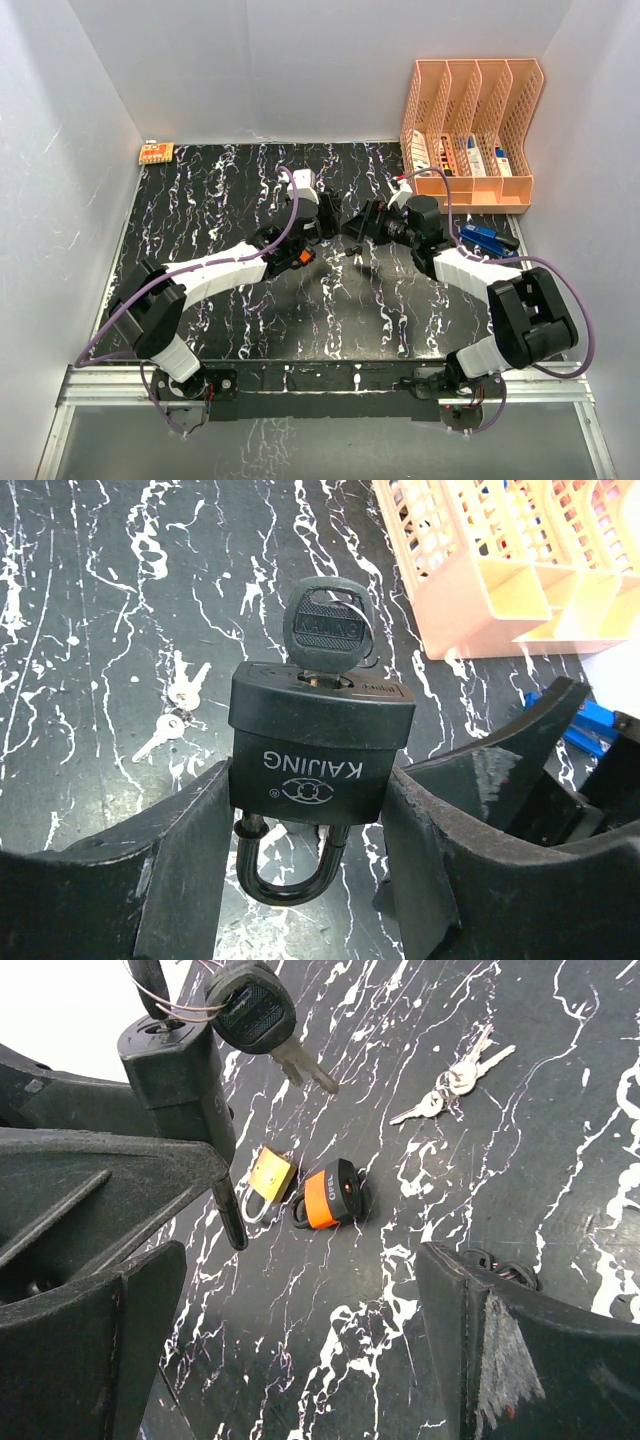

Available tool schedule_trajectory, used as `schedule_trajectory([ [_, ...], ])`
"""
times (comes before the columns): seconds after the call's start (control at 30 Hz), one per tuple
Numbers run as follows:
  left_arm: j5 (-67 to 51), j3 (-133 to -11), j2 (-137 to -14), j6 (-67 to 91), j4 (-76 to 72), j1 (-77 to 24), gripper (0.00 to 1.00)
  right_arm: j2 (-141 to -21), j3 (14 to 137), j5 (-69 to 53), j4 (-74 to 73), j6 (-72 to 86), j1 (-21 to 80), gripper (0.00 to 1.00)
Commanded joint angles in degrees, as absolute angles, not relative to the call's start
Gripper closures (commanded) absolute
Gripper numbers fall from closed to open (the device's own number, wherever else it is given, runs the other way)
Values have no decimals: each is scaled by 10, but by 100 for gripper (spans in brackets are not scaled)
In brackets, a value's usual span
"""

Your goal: Unlock with the key

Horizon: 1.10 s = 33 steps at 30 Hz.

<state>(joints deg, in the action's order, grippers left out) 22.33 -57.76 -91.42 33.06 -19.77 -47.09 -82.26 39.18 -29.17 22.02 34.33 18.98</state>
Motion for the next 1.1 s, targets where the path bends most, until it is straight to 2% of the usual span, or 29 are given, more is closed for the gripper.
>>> schedule_trajectory([
  [0.0,206,-617,-881,344,-252,-473,100,-839,403,-317,287,355,193,2],
  [0.63,167,-575,-814,390,-276,-472,100,-934,437,-301,331,371,192,2],
  [0.9,207,-600,-849,368,-239,-467,100,-851,396,-260,344,368,192,2],
  [1.07,212,-606,-867,377,-242,-462,100,-802,396,-207,273,337,192,2],
])
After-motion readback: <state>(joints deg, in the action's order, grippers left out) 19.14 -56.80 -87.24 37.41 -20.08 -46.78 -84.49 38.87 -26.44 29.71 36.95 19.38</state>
